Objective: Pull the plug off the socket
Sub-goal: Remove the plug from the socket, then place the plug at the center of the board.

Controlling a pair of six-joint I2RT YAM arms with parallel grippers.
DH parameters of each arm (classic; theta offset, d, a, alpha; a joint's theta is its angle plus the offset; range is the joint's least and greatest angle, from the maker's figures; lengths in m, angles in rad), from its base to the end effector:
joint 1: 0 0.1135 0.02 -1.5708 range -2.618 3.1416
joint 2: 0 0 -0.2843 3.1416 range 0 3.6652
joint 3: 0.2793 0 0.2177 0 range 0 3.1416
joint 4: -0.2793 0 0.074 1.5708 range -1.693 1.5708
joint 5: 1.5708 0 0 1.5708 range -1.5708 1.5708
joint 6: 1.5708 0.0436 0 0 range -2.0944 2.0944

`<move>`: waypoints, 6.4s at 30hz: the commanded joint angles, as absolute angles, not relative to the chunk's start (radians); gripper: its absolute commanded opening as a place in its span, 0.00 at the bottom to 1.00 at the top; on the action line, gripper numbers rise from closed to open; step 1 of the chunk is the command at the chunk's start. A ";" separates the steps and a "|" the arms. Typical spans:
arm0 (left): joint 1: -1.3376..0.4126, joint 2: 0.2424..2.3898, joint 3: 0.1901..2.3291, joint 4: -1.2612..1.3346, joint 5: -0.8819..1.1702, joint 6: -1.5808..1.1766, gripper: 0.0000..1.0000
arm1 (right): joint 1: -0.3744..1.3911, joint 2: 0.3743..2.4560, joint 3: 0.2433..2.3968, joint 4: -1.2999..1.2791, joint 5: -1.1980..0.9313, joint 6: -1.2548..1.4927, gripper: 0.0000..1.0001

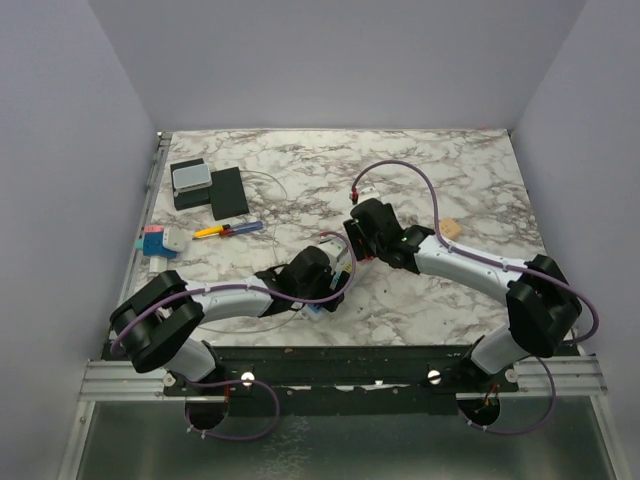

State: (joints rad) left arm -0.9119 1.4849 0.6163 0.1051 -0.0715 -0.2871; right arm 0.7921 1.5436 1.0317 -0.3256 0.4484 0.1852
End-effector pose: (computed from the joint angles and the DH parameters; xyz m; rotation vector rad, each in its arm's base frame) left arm 0.1625 -0.2048 0.1945 0.6996 2.2847 -0.5052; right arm 0.2241 0.2002 0.2633 -0.4942 2.2512 -0.0484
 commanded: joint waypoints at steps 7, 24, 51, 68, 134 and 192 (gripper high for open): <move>-0.865 1.581 0.575 -0.028 -0.188 -0.425 0.00 | 0.838 1.457 1.035 -0.241 0.482 0.269 0.01; -0.864 1.597 0.581 -0.032 -0.185 -0.424 0.00 | 0.612 1.442 1.053 -0.262 0.212 0.308 0.01; -0.864 1.607 0.589 -0.040 -0.179 -0.420 0.00 | 0.569 1.482 1.099 -0.293 0.082 0.371 0.01; -0.864 1.611 0.590 -0.040 -0.175 -0.419 0.00 | 0.845 1.471 1.035 -0.249 0.616 0.226 0.01; -0.828 1.482 0.857 -0.079 -0.033 -0.319 0.99 | 0.054 1.241 0.969 -0.987 -0.124 0.428 0.00; -0.882 1.595 0.703 0.142 0.008 -0.598 0.98 | -0.068 1.391 1.100 -0.733 -0.024 0.350 1.00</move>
